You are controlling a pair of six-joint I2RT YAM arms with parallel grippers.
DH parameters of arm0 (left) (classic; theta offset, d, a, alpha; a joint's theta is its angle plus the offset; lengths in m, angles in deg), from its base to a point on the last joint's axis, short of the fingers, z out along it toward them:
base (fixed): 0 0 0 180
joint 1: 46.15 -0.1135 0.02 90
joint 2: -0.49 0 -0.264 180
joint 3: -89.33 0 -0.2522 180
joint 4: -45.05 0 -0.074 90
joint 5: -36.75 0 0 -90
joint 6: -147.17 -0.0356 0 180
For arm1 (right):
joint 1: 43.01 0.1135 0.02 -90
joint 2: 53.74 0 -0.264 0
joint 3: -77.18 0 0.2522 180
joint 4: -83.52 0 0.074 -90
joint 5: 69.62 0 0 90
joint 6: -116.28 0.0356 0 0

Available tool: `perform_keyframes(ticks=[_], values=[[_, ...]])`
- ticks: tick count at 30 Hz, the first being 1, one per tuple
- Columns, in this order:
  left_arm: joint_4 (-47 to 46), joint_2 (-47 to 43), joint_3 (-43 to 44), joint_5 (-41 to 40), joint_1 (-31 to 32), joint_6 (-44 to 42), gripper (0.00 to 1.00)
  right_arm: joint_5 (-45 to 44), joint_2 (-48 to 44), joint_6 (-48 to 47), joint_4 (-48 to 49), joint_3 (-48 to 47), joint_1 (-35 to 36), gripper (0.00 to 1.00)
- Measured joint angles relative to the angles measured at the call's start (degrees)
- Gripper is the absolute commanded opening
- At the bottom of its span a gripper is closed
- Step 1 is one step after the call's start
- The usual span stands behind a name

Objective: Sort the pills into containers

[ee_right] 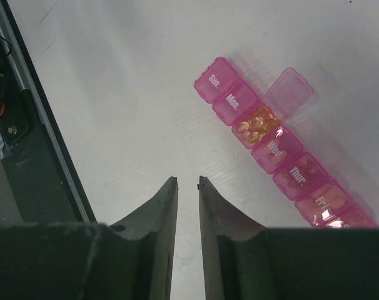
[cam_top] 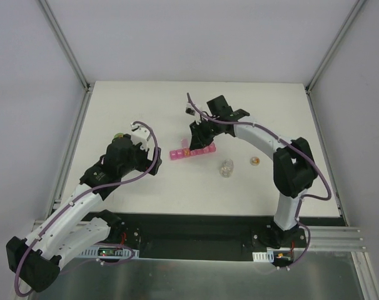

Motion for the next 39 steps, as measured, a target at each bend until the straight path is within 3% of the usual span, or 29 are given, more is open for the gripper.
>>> perform_keyframes(ticks=[5,11,14,34,37,39], values=[[0.07,0.2,0.0,-0.44,-0.37,-0.98,0.9,-1.4,5.84,0.96,-2.23,-4.33,0.5,0.28],[0.31,1.49,0.0,-0.39,-0.37,-1.25,0.9,-2.49,11.06,1.53,-3.43,-10.03,0.26,0.65],[0.37,1.81,-0.02,-0.39,-0.37,-1.27,0.9,-2.49,13.51,1.99,-3.74,-13.03,0.11,0.7],[0.76,3.41,-0.02,-0.02,-1.11,-1.7,0.9,1.81,25.81,3.5,-6.12,-25.14,-1.64,0.65],[0.81,3.87,0.0,0.17,-1.11,-1.77,0.9,3.23,25.9,3.54,-6.16,-25.16,-1.66,0.62],[0.81,4.2,-0.02,0.28,-1.11,-1.86,0.9,4.17,25.9,3.61,-6.27,-25.16,-1.64,0.55]])
